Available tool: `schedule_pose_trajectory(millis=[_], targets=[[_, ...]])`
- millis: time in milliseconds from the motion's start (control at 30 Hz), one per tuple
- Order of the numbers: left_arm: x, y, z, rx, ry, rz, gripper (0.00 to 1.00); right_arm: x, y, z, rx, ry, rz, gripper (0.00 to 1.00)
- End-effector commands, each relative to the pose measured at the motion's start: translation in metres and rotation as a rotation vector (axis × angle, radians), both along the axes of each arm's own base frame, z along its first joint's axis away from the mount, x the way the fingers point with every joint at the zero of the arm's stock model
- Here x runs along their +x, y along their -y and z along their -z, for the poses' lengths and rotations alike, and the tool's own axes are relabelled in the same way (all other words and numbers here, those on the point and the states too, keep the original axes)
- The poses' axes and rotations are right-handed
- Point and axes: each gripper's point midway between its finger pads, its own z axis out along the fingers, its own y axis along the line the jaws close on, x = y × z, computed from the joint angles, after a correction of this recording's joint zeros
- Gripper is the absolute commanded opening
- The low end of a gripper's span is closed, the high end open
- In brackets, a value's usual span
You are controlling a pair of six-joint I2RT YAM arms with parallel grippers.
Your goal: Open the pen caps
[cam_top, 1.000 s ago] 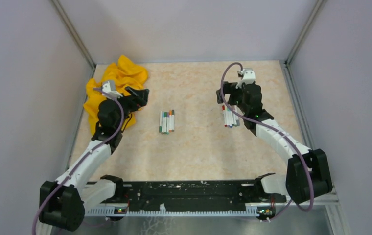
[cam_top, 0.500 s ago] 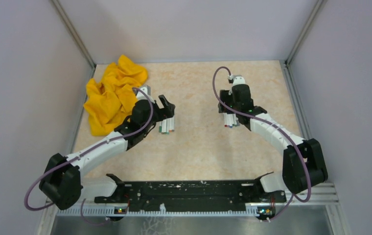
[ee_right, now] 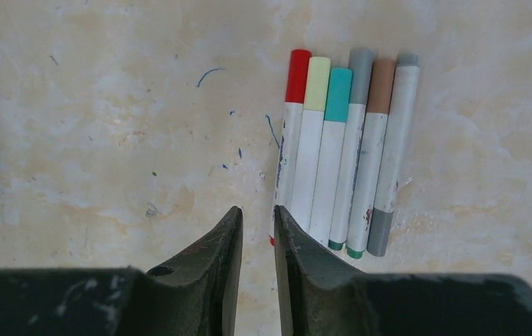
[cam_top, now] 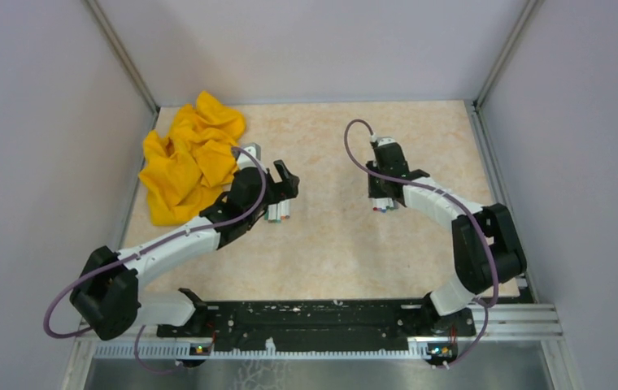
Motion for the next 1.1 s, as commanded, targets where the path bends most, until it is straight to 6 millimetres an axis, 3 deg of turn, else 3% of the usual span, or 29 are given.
schedule_pose_trajectory(millis=[0,500,933,1067], targets=[[0.001,0.005,-0.010,-0.033,0.018,-0.008,0.99,0.011,-0.006,-0.002,-0.008,0.006,0.004,0.24],[-0.003,-0.001,-0.024,-0.052,0.068,-0.009,0.99,0.015,-0.005,0.028,-0.046,-0.065,0.012,0.26],[-0.003,-0.003,-0.021,-0.050,0.077,-0.014,0.99,0.017,-0.003,0.053,-0.093,-0.129,0.012,0.25],[-0.003,-0.004,-0.019,-0.051,0.070,-0.026,0.99,0.013,0.004,0.062,-0.135,-0.162,0.018,0.04]])
